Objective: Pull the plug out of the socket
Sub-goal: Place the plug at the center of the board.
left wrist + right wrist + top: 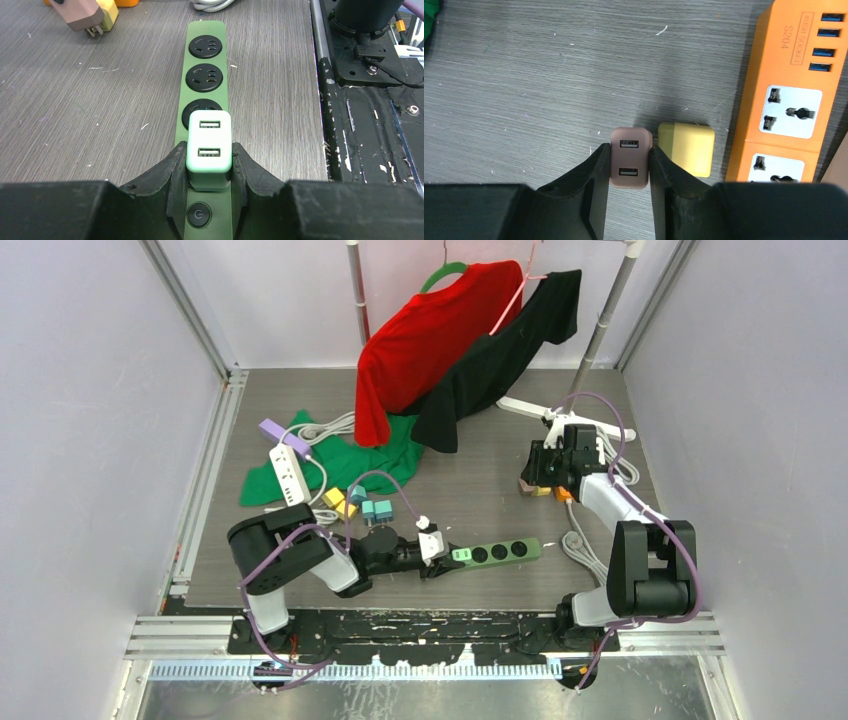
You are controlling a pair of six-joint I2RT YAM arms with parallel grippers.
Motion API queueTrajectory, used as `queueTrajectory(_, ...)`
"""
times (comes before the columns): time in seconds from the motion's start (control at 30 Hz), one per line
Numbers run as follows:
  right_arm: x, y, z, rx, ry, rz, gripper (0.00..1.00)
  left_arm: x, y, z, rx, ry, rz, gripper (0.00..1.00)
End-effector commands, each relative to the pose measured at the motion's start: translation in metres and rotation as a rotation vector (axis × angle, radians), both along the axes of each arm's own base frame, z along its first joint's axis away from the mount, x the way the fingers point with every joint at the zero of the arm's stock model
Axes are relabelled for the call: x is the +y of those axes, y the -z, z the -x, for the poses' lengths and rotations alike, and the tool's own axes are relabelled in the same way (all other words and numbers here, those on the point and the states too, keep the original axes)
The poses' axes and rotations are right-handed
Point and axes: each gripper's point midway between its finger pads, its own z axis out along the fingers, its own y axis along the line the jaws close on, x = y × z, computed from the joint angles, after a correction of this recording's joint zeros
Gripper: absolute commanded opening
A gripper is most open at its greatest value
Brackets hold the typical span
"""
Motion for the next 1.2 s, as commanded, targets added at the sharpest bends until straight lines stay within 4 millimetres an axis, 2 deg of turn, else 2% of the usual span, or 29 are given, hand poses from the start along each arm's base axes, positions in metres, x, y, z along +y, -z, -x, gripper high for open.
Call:
queueTrajectory(0.0, -0.005, -0.012, -0.014, -0.062, 0.007, 0.040, 0.32, 0.011, 0.024, -0.004, 0.002, -0.027, -0.074, 0.00)
queueTrajectory(0.17, -0.004, -0.012, -0.014, -0.061, -0.002, 0.050, 0.34, 0.011, 0.023, -0.005, 0.001, -0.028, -0.073, 0.01)
queueTrajectory(0.5, -0.003, -0.012, -0.012, -0.054, -0.014, 0.055, 0.46, 0.011, 0.023, -0.004, 0.002, -0.025, -0.073, 0.01)
queueTrajectory(0.7, -0.007, -0.013, -0.013, -0.057, -0.004, 0.076, 0.47, 0.011, 0.024, -0.003, 0.003, -0.024, -0.074, 0.00)
queueTrajectory(1.17, -0.019, -0.030, -0.013, -0.101, 0.006, 0.150, 0.46, 0.011, 0.023, -0.003, 0.002, -0.021, -0.074, 0.00)
